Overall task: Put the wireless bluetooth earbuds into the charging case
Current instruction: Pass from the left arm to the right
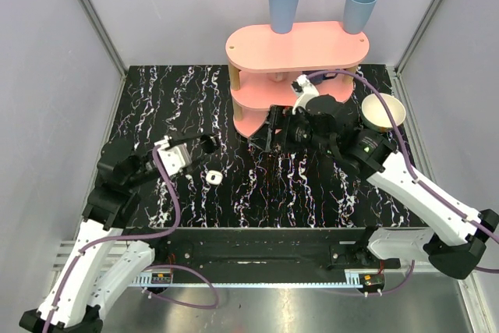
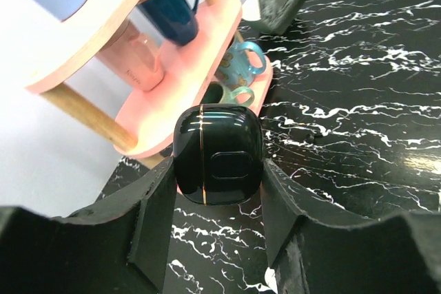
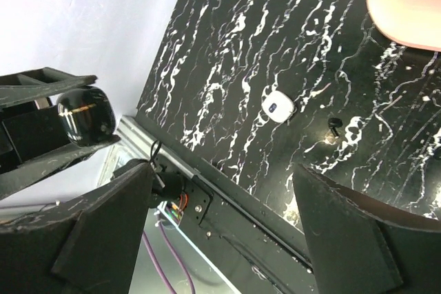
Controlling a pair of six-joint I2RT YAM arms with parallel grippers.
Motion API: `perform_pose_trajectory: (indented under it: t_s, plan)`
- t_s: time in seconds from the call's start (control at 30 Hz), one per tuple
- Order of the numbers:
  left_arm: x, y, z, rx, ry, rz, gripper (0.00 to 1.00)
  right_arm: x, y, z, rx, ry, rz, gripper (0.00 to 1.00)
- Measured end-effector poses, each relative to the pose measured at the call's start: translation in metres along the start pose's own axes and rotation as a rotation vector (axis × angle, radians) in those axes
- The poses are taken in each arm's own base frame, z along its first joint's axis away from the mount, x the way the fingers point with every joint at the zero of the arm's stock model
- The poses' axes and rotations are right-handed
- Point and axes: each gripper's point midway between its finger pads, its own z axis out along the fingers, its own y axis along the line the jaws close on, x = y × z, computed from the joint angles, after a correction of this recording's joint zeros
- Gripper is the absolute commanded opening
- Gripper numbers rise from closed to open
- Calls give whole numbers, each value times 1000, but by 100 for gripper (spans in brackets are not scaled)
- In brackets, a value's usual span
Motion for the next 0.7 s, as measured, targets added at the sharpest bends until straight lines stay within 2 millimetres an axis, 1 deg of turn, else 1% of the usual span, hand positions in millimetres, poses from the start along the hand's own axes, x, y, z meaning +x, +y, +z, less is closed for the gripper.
perform_pose_trajectory:
  t_s: [0.07, 0.17, 0.23, 0.37, 0.47, 0.7]
  plan:
    - [-6, -7, 2, 38, -3, 31, 0, 3, 6, 0, -5, 14, -18, 90]
    - [-11, -17, 6, 91, 0, 61, 0, 5, 24, 1, -28, 17, -62, 89]
    - [-10, -23, 9, 118, 13, 71, 0, 8, 35, 3, -35, 10, -93, 89]
    - [-5, -29, 15, 145, 53, 80, 0, 22, 53, 1, -60, 15, -149, 89]
    - [-1, -30, 19, 141, 82, 93, 0, 23, 54, 3, -54, 9, -159, 89]
    - [2, -33, 25, 118, 127, 138, 0, 24, 54, 13, -46, 8, -154, 88]
